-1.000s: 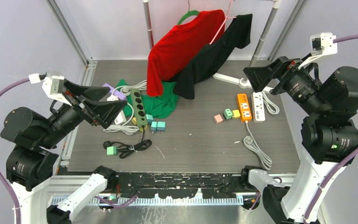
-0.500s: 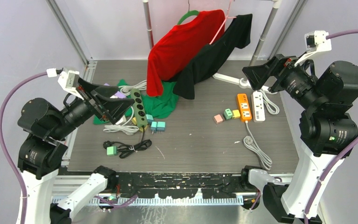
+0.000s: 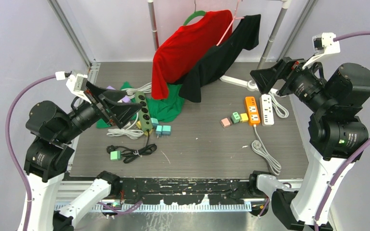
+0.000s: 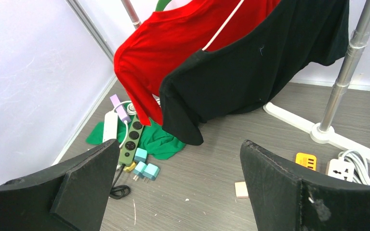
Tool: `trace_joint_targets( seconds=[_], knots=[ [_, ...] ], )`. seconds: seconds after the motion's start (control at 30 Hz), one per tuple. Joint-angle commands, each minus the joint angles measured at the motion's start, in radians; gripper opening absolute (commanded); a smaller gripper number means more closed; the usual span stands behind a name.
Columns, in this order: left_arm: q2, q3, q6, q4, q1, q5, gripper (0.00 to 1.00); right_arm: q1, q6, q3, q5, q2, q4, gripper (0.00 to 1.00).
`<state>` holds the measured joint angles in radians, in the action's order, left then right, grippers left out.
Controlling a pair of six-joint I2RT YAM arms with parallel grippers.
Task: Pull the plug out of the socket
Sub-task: Reset both arms
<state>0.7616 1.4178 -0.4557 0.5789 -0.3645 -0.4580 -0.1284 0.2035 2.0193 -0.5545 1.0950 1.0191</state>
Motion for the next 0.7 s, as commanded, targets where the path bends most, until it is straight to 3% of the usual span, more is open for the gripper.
trace_joint_targets(
  seconds=[0.0,0.67],
  knots=[
    [-0.002,0.018,-0.001,-0.063,0.004,-0.03,1.0,-0.005,-0.009,-0.001,0.014,-0.006,-0.043,1.0],
    [-0.018,-0.016,0.01,-0.076,0.004,-0.033,0.99,-0.005,-0.027,-0.045,0.046,-0.036,-0.044,1.0]
  ],
)
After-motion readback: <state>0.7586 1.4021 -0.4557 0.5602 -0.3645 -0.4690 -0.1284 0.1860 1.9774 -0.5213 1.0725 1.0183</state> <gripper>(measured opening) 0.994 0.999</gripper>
